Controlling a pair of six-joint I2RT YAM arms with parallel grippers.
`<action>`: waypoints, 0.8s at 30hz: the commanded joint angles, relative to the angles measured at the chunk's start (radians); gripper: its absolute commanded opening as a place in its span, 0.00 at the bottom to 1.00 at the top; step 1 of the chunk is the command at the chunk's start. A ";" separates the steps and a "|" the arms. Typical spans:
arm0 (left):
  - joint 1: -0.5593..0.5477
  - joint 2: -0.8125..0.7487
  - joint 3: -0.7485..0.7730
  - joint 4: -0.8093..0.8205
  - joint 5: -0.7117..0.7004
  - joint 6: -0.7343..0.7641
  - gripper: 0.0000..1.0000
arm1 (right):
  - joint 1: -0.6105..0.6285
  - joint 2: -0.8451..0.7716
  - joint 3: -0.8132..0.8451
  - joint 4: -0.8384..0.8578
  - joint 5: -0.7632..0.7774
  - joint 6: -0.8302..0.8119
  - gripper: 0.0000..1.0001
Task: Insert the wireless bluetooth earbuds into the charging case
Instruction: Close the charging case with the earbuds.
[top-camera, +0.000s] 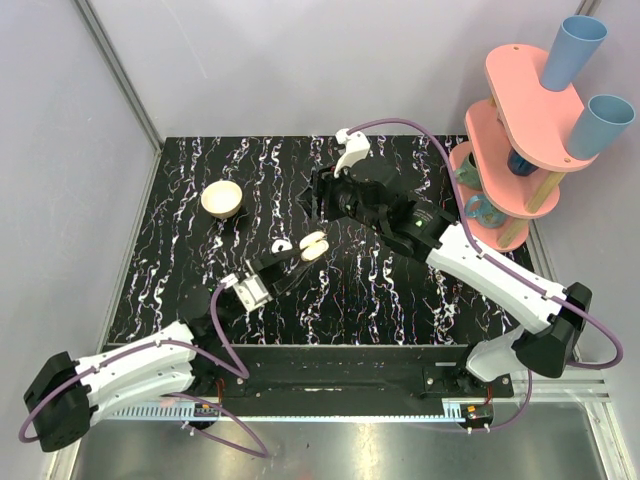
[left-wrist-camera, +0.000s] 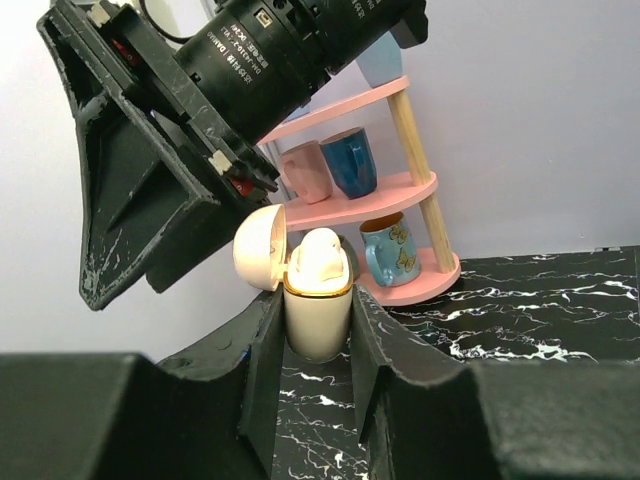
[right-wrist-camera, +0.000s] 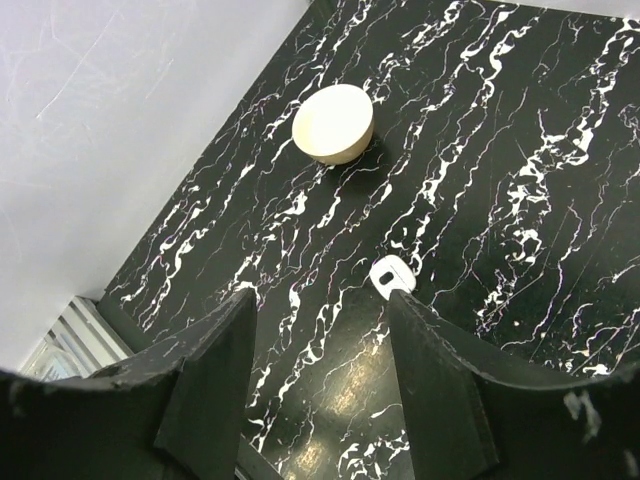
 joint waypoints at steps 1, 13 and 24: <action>-0.001 0.016 0.056 0.042 0.059 0.013 0.00 | 0.002 -0.014 0.023 -0.022 -0.039 -0.020 0.63; -0.001 -0.003 0.098 -0.071 -0.076 0.073 0.00 | 0.002 -0.063 -0.032 -0.060 -0.104 0.006 0.63; 0.001 0.033 0.120 -0.096 -0.173 -0.043 0.00 | 0.002 -0.132 -0.103 -0.051 0.035 0.009 0.67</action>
